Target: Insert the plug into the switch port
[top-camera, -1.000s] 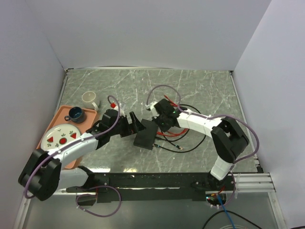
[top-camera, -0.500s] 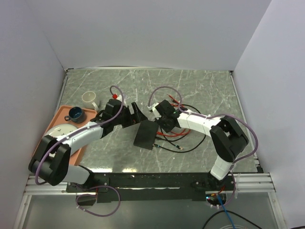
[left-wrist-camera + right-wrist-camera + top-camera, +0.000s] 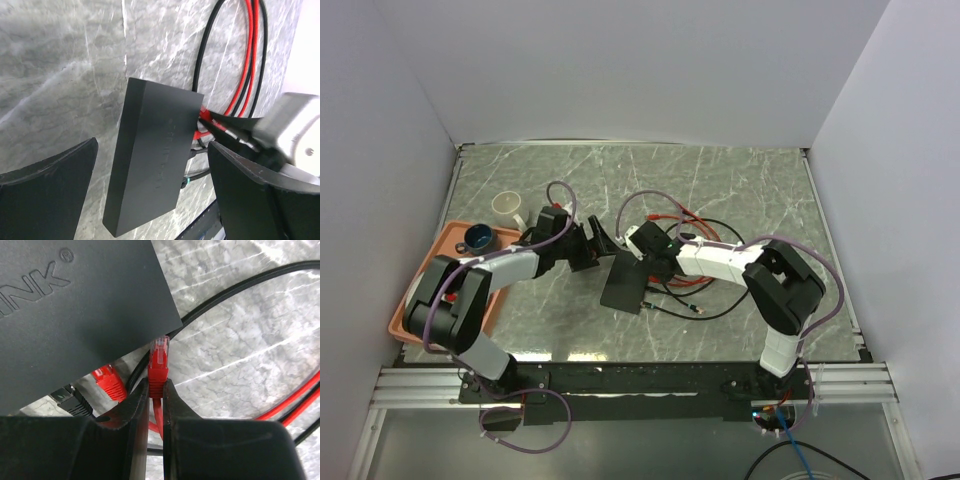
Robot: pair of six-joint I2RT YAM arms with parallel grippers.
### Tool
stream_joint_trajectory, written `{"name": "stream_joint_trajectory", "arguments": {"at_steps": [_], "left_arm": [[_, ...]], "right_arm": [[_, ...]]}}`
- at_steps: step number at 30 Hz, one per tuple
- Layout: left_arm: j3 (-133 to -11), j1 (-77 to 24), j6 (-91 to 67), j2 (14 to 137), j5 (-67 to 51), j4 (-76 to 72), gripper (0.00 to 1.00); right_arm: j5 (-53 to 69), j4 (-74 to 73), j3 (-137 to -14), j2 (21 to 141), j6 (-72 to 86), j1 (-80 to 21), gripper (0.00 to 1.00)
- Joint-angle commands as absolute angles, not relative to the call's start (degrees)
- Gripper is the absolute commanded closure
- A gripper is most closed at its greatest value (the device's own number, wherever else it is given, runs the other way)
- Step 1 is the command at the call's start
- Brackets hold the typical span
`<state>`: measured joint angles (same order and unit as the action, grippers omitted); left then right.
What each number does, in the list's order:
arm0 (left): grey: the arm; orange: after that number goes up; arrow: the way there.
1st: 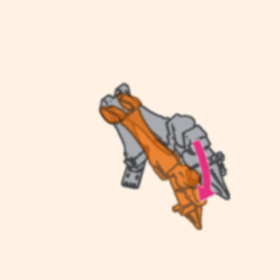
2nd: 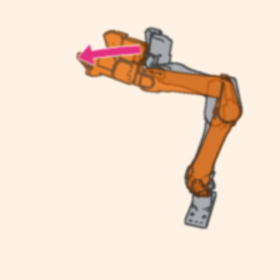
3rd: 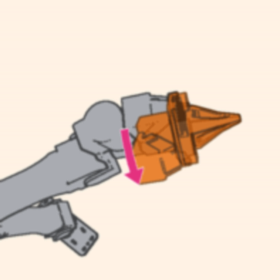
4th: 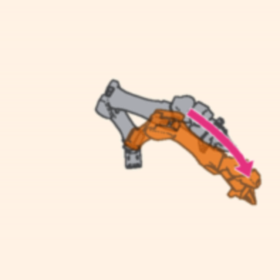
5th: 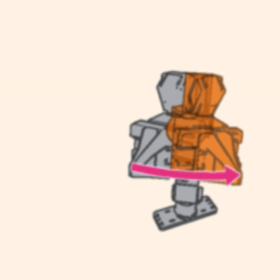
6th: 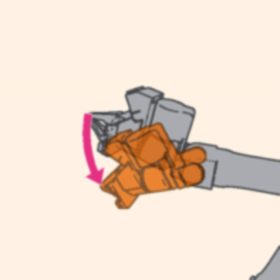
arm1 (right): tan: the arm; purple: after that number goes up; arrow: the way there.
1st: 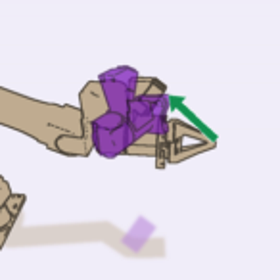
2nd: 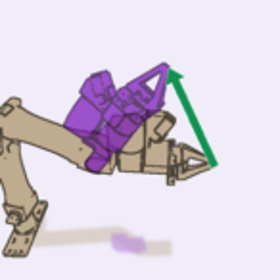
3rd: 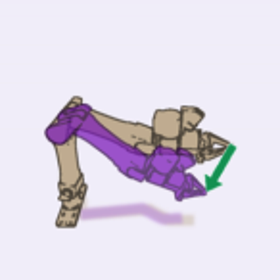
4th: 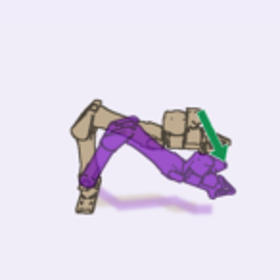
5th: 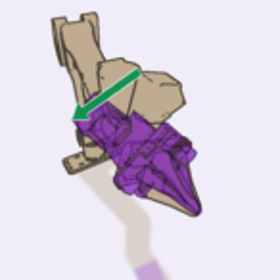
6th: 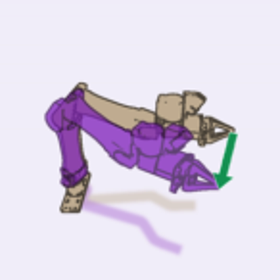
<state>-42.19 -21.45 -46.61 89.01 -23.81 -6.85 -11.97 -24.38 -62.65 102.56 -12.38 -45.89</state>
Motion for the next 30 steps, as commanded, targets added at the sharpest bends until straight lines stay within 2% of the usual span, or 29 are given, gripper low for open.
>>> {"name": "stream_joint_trajectory", "arguments": {"at_steps": [1, 28, 30], "left_arm": [[-43.59, -21.18, -45.09, 91.22, -27.78, -10.72, 0.02], [-48.34, -21.09, -42.81, 102.74, -32.60, -12.75, 0.01], [-48.78, -21.09, -42.37, 103.53, -33.39, -12.66, 0.03]], "right_arm": [[-14.85, -20.75, -63.20, 101.69, -13.80, -46.06, 1.00], [-13.62, -17.58, -60.91, 100.11, -16.52, -50.01, 1.00], [-13.19, -16.96, -60.65, 99.49, -17.22, -50.53, 1.00]]}}
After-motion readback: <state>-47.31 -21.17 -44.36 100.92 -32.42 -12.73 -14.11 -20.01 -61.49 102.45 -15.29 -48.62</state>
